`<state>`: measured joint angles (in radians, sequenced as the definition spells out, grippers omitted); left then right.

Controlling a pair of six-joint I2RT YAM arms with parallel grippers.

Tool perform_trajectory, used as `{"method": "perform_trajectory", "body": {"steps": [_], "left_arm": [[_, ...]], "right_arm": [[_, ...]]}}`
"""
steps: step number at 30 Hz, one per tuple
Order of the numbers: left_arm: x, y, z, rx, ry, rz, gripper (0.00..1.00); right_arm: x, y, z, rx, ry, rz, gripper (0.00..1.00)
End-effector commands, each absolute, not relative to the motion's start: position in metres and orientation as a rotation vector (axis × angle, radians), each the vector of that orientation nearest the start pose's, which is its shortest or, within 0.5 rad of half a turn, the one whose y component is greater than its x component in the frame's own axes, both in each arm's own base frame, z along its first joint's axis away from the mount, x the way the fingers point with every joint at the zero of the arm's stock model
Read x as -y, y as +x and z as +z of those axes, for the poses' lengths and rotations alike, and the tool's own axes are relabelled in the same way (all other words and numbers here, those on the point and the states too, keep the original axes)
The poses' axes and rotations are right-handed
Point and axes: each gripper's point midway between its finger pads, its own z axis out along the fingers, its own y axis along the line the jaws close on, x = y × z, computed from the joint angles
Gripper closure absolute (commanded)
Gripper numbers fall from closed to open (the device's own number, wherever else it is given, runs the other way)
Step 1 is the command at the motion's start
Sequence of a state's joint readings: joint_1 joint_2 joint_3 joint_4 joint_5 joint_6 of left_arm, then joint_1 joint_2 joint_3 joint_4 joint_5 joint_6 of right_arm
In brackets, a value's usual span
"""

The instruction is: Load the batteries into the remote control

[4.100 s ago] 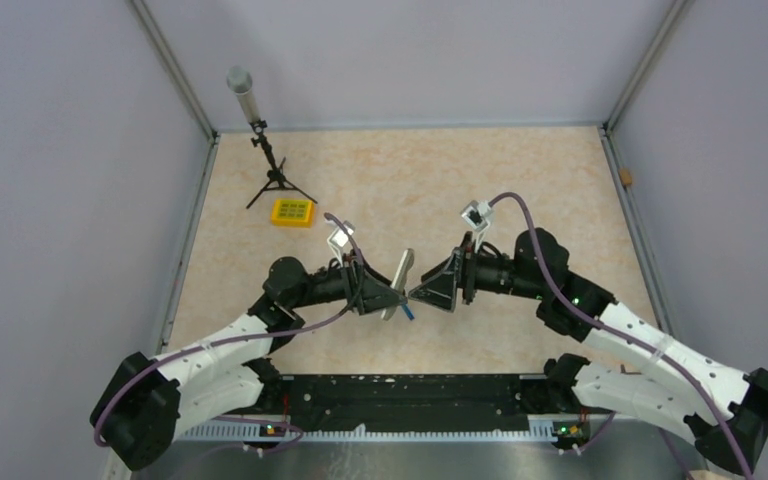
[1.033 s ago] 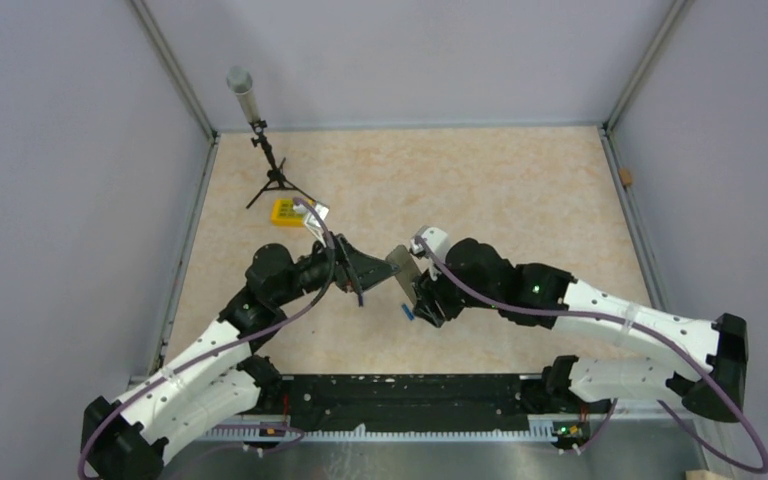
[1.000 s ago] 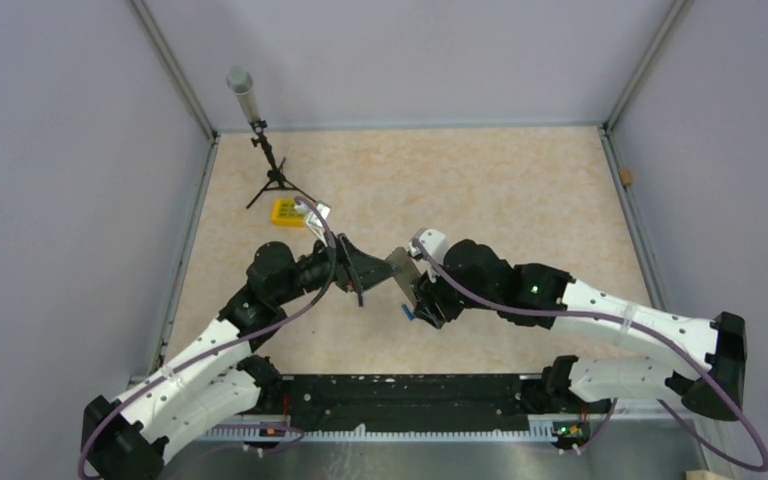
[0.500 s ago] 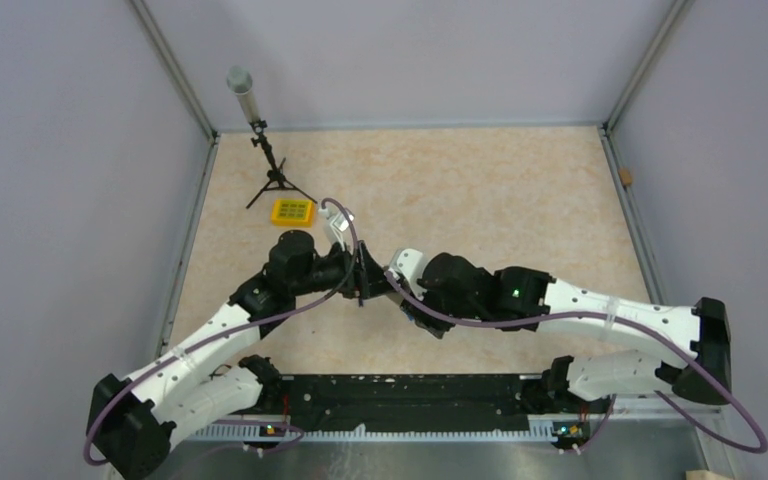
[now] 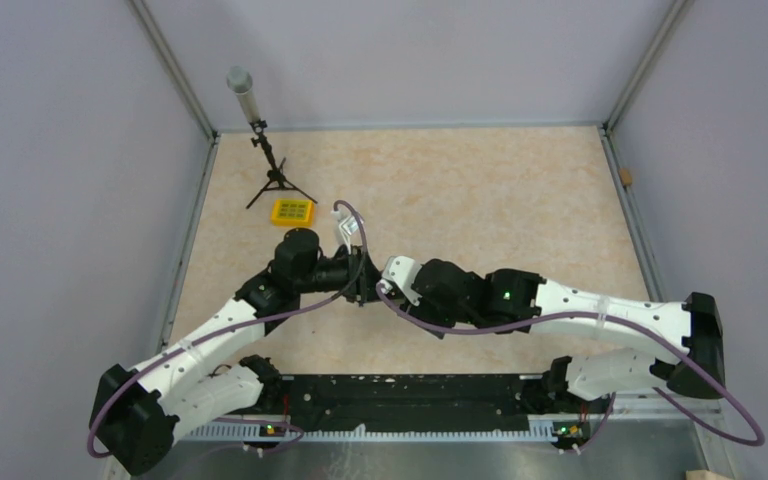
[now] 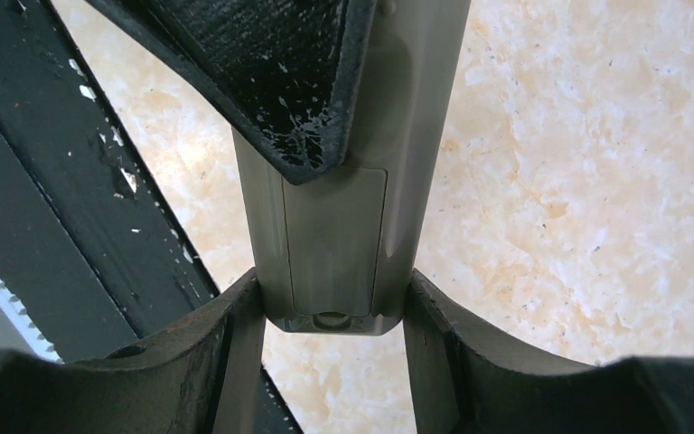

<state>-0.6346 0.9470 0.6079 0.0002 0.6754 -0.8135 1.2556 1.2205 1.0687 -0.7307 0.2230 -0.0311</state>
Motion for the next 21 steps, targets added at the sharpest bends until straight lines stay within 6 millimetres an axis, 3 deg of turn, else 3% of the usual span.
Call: {"method": "perform_trajectory", "body": {"steps": [1,5,8,10,13,17,21], "left_arm": [[0.282,0.151,0.232,-2.078,0.401,-1.609,0.62],[0.283,0.148,0.237,-2.055,0.406,-1.647,0.73],[0.285,0.146,0.236,-2.049,0.406,-1.670,0.98],[0.284,0.146,0.235,-2.049,0.404,-1.667,1.00],[0.282,0.150,0.233,-2.038,0.381,-1.638,1.00],[0.278,0.154,0.232,-2.009,0.346,-1.598,1.00],[0.274,0.158,0.229,-1.985,0.317,-1.558,1.00]], "right_arm": [[-0.284,0.138,0.195,-1.943,-1.338,0.277,0.98],[-0.281,0.137,0.192,-1.947,-1.341,0.260,0.98],[-0.281,0.137,0.191,-1.946,-1.338,0.256,0.98],[-0.281,0.138,0.192,-1.944,-1.331,0.254,0.97],[-0.280,0.138,0.194,-1.942,-1.301,0.274,0.82],[-0.279,0.138,0.200,-1.944,-1.213,0.319,0.51],[-0.275,0.138,0.205,-1.945,-1.123,0.359,0.36]]}}
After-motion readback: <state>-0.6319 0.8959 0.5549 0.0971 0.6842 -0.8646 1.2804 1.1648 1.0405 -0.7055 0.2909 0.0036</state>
